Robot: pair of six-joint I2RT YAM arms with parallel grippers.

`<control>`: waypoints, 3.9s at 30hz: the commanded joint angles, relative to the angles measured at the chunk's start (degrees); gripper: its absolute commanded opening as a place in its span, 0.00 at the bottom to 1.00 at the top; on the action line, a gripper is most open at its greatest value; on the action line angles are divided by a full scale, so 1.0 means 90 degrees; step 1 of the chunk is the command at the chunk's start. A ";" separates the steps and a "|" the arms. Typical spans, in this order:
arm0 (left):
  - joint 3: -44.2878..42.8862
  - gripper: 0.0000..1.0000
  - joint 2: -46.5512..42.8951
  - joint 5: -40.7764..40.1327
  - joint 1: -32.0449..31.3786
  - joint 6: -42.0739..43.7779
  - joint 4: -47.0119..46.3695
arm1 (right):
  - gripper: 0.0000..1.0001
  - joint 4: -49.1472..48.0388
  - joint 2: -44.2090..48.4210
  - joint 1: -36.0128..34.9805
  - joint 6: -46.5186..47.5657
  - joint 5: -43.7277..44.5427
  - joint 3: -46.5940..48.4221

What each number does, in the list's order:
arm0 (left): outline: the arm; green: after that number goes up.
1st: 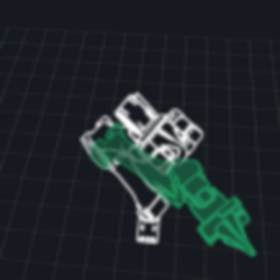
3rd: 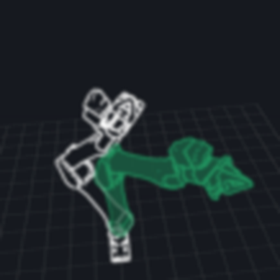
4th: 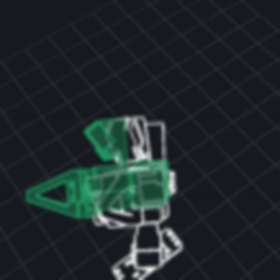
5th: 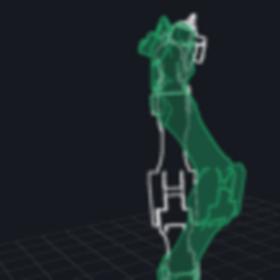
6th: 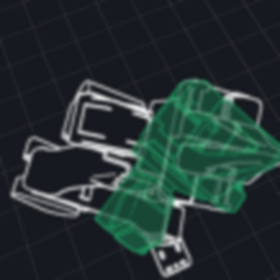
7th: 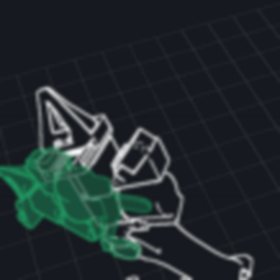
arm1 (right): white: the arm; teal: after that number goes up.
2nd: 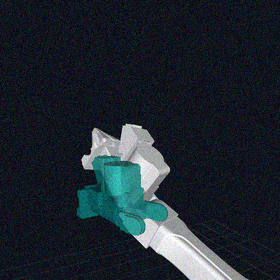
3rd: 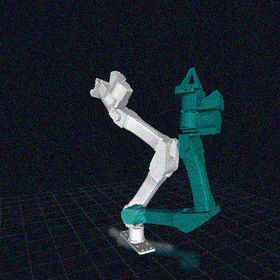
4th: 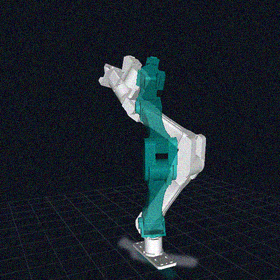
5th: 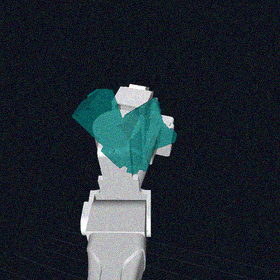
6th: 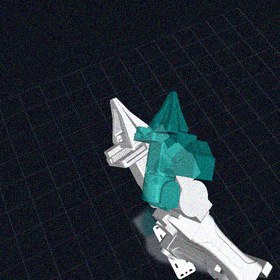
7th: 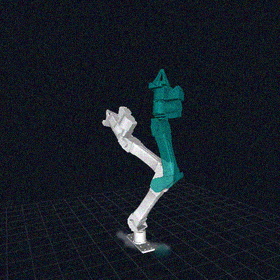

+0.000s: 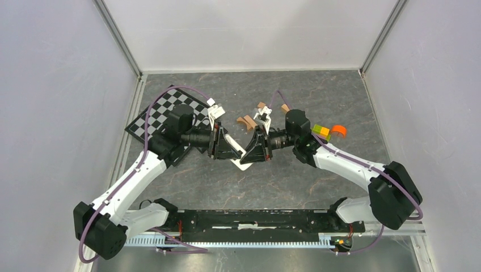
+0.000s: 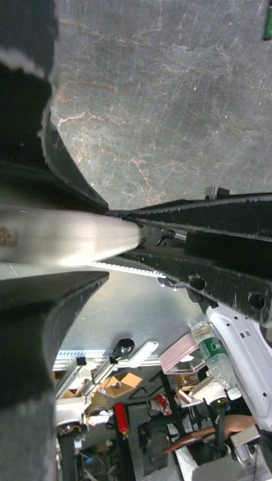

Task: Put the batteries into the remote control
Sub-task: Place the remote control at the center of the board, then pick up the remote control from the center of the board.

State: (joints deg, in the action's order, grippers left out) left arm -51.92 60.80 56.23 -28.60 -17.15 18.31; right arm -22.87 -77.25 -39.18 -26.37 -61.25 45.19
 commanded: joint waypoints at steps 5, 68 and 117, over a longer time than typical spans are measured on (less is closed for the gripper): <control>-0.0073 0.99 -0.0392 -0.0626 -0.0064 -0.0184 -0.0430 | 0.00 -0.0690 0.0384 -0.0077 0.0019 0.1179 -0.0167; 0.0451 1.00 -0.0633 -0.4896 0.0160 -0.1032 0.0533 | 0.69 0.4575 0.1518 0.0877 0.1709 0.7877 -0.1001; -0.0811 0.79 0.4593 -0.7923 -0.0411 -0.1432 0.0479 | 0.69 0.2273 0.1835 0.0891 0.0041 0.5901 -0.2345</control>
State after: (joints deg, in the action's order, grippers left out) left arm -61.08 102.30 -12.01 -30.09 -26.83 19.42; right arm -0.10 -60.93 -31.14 -25.32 -7.35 24.73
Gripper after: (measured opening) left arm 0.824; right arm 0.698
